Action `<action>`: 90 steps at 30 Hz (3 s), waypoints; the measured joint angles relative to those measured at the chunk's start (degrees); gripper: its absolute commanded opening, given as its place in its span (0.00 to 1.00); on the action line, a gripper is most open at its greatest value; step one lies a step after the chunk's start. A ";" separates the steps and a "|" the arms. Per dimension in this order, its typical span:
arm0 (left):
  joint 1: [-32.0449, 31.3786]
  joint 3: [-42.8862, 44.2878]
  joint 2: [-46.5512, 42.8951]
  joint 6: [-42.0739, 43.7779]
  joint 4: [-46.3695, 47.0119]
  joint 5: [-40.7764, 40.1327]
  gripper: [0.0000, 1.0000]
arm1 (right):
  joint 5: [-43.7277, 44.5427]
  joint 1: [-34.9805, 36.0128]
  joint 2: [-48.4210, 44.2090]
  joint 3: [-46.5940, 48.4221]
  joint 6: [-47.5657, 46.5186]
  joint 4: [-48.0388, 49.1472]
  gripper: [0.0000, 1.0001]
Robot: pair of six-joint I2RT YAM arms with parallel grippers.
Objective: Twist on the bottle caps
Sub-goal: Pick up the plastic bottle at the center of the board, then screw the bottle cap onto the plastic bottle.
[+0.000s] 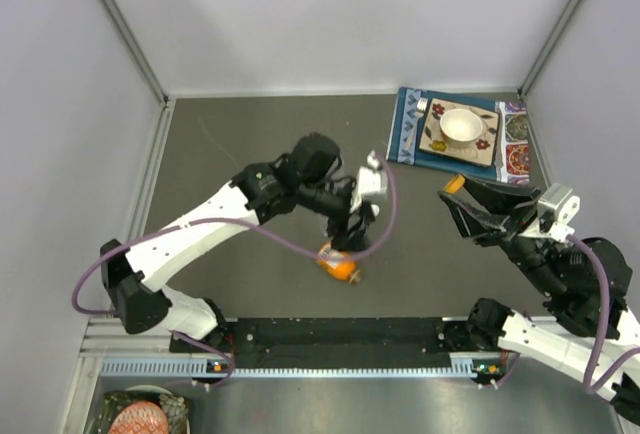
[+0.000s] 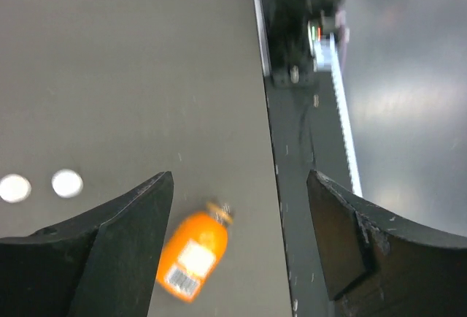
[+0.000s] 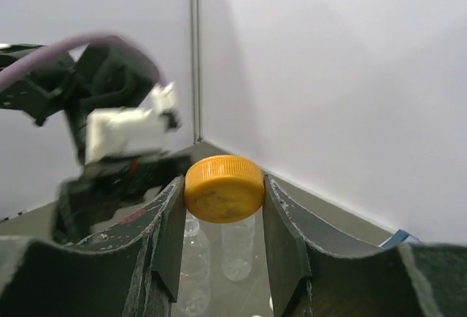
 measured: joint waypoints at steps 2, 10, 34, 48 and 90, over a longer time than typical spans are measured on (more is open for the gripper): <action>-3.52 -4.39 -2.91 7.65 -4.55 -4.74 0.80 | 0.20 0.00 0.04 0.07 0.42 -1.07 0.27; -9.92 -18.99 -3.28 27.34 -14.51 -17.94 0.93 | 0.15 0.00 1.09 1.09 1.38 -2.86 0.27; -10.99 -26.95 6.60 45.40 -0.83 -33.48 0.98 | -0.26 0.00 1.57 1.44 3.02 -4.39 0.27; -10.99 -30.93 9.66 44.70 5.64 -38.45 0.60 | -0.26 0.00 0.72 1.44 4.63 -6.08 0.28; -3.91 -13.40 -25.57 24.24 -25.49 -24.22 0.49 | -39.32 -0.44 40.74 24.28 6.64 -33.57 0.29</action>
